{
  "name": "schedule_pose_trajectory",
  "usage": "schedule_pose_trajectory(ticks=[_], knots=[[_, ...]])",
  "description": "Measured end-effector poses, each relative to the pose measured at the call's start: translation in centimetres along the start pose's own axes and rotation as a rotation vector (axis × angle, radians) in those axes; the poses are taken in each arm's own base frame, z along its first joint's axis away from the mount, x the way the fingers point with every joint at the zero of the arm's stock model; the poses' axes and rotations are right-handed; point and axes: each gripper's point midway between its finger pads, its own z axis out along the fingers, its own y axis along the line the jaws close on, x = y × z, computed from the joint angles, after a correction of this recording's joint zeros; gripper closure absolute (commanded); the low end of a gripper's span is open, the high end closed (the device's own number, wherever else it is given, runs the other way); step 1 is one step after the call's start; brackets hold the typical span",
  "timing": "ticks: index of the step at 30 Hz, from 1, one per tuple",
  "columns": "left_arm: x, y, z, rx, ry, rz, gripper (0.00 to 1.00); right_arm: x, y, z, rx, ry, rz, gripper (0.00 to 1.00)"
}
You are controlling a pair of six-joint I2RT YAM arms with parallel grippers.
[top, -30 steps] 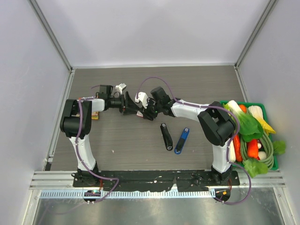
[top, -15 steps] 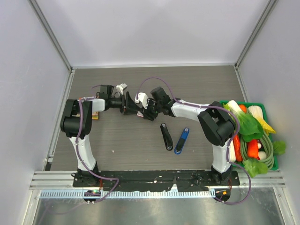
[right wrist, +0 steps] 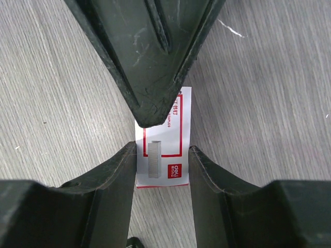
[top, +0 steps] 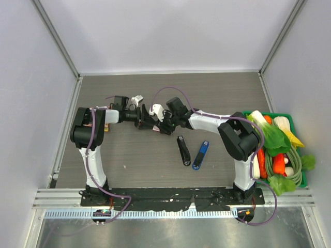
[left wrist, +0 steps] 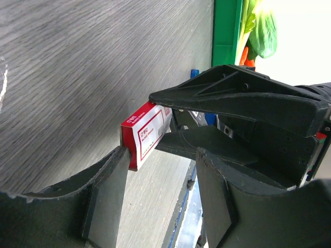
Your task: Load the staples into the stapler
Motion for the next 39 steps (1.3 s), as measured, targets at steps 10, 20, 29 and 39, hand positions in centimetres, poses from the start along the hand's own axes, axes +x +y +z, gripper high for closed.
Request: schedule_pose_trajectory(ticks=[10,20,29,39], knots=[[0.6,0.5,0.6,0.002,0.023,-0.013,0.45,0.7,0.4,0.1,-0.012,0.024,0.008,0.51],[1.7,1.5,1.6,-0.001,0.058,-0.046,0.45,1.7,0.8,1.2,-0.024,0.038,0.011,0.48],[2.8,0.9,2.5,0.024,0.102,-0.045,0.46,0.3,1.1,2.0,-0.021,-0.013,-0.029,0.45],[3.1,0.9,2.6,0.031,0.115,-0.054,0.46,0.9,0.7,1.8,-0.028,0.003,-0.069,0.3]])
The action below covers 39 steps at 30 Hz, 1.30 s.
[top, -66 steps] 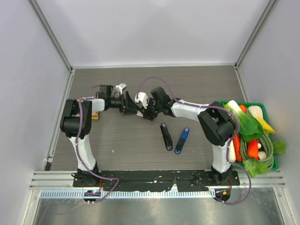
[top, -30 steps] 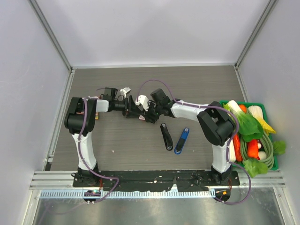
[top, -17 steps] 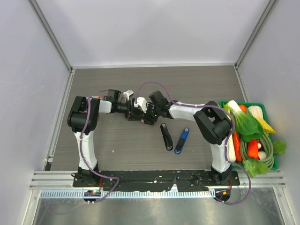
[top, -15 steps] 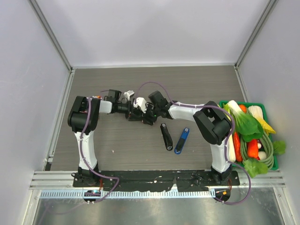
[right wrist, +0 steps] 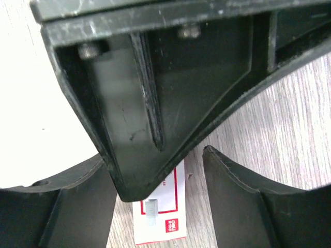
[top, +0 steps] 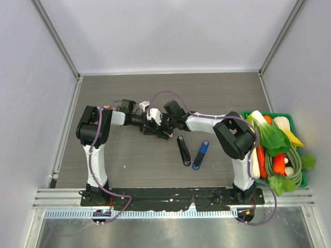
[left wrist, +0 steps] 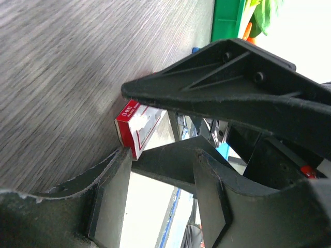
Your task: Load the staples into the stapler
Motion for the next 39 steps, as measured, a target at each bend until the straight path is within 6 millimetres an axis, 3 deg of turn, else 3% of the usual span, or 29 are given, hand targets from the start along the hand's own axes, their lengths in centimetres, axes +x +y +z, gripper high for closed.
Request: schedule_pose_trajectory(ticks=[11,24,39], knots=[[-0.2,0.2,-0.4,-0.003,-0.009,-0.011,0.46,1.7,-1.0,-2.1,-0.017,0.054,-0.029,0.28],[-0.2,0.2,-0.4,-0.003,-0.009,-0.012,0.46,3.9,-0.8,-3.7,-0.088,0.147,-0.076,0.28],[-0.2,0.3,-0.4,-0.007,-0.011,-0.018,0.44,3.8,-0.8,-3.5,-0.142,0.16,-0.144,0.43]])
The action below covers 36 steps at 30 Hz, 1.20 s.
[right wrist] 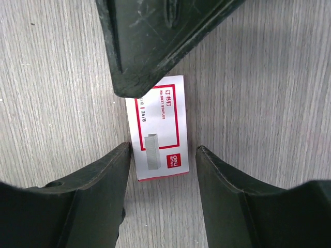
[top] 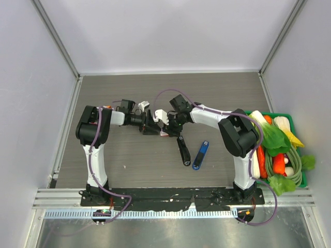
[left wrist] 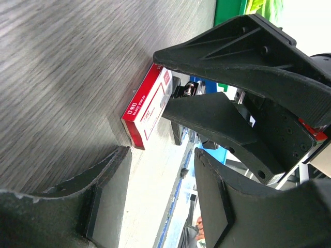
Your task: Load the staples into the stapler
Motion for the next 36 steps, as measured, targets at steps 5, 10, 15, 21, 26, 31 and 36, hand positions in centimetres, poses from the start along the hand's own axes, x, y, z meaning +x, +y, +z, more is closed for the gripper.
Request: schedule_pose_trajectory(ticks=[5,10,15,21,26,31,36], knots=[[-0.1,0.0,0.0,-0.004,-0.005,-0.019,0.43,0.0,0.2,0.1,-0.008,-0.006,-0.002,0.43],[-0.3,-0.2,0.0,-0.003,-0.01,-0.026,0.43,-0.3,0.2,0.3,-0.006,-0.024,-0.004,0.43],[-0.4,-0.1,0.1,-0.008,-0.014,-0.028,0.43,-0.7,0.3,0.5,-0.003,-0.035,-0.01,0.44],[-0.4,-0.2,0.2,-0.008,-0.014,-0.028,0.42,-1.4,0.7,1.0,-0.005,-0.045,-0.018,0.54],[-0.5,-0.2,0.2,-0.007,-0.015,-0.028,0.41,-1.5,0.9,1.1,-0.006,-0.049,-0.019,0.54],[-0.6,-0.2,0.2,-0.006,-0.017,-0.023,0.41,-1.6,0.9,1.1,-0.006,-0.049,-0.018,0.54],[-0.6,-0.4,0.3,-0.002,-0.018,-0.028,0.41,-1.7,0.8,1.1,-0.002,-0.052,-0.012,0.54]])
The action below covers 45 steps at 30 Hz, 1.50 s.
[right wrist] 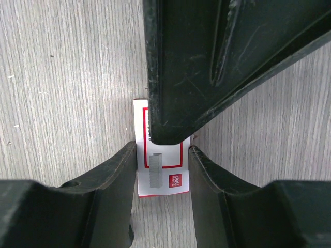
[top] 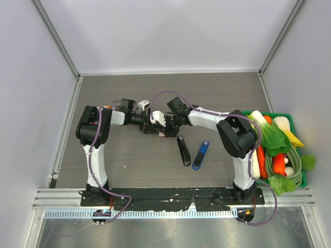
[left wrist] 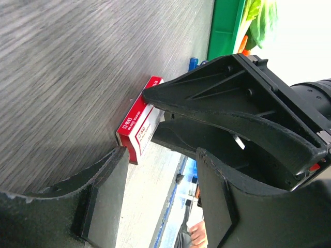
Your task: Load the staples into the stapler
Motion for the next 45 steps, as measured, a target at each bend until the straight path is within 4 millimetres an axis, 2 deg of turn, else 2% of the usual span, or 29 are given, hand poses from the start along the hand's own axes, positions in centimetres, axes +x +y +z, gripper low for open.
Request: schedule_pose_trajectory(ticks=[18,37,40,45], knots=[[-0.1,0.0,0.2,-0.004,-0.003,0.01,0.42,-0.7,0.1,0.6,0.042,-0.003,0.077,0.55],[-0.4,0.1,0.2,0.002,-0.008,0.023,0.45,-1.2,-0.7,1.2,0.107,-0.02,0.165,0.54],[-0.4,0.2,0.4,0.009,0.001,0.021,0.5,-1.2,-0.7,1.2,0.111,-0.019,0.171,0.53],[-0.4,0.7,0.6,0.001,0.006,0.026,0.67,-1.4,-0.8,1.4,0.115,-0.019,0.19,0.51]])
